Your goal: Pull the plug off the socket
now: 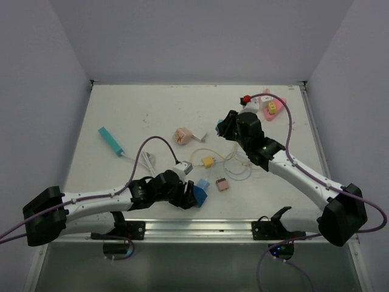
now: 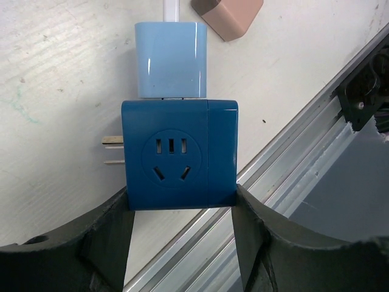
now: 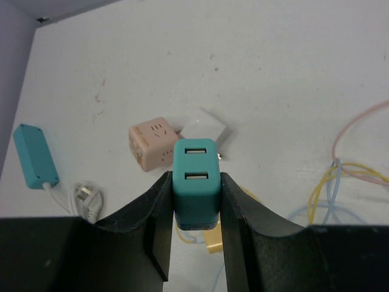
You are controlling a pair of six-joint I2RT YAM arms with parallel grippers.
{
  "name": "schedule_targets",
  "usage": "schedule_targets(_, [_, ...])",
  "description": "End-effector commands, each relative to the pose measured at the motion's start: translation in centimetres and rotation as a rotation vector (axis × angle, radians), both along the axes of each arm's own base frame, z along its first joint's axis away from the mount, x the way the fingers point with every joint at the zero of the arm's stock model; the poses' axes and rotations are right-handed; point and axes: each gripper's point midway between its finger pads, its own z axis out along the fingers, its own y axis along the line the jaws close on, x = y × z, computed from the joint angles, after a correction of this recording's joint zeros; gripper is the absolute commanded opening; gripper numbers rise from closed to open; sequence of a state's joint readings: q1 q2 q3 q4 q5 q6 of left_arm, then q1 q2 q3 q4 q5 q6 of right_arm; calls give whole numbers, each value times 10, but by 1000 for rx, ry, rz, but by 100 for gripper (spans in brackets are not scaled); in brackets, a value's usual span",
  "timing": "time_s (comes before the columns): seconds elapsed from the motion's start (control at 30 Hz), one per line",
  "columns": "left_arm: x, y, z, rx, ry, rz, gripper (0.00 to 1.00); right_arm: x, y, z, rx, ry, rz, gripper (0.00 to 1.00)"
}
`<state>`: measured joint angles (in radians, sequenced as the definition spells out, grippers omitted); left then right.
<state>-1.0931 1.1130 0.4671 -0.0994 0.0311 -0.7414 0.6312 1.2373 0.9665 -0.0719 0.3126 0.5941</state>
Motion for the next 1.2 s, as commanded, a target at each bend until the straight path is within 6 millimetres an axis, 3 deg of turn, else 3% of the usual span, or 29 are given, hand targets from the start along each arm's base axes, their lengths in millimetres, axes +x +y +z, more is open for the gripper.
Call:
schedule_targets(0.0, [13,-3,17,-60,-67,51,0,-8,3,-42,20,129,4,5])
schedule_targets(0.07, [16,0,17,-67,-83,65,0,-12,4,-69,10,195,11,8])
schedule_targets(0.13, [17,1,17,-84,-98,73,0,-17,6,-90,6,247,23,17])
schedule_targets(0.27, [22,-1,26,-139,-140,90,0,-21,9,-111,1,299,33,35])
schedule_targets(0.33, [24,1,28,-153,-158,100,0,-21,10,-114,4,303,32,45])
schedule_targets(0.43, [26,3,31,-165,-177,111,0,-22,11,-114,18,302,34,72])
schedule_targets(0.57, [26,5,31,-169,-182,114,0,-26,7,-110,29,300,29,85])
schedule_targets(0.7, [28,6,32,-177,-189,125,0,-38,8,-98,98,292,37,85])
schedule_targets(1.03, [36,2,49,-245,-232,161,0,-92,28,-117,409,371,147,84])
schedule_targets(1.17, [39,-1,56,-266,-247,170,0,-105,41,-106,458,344,205,84])
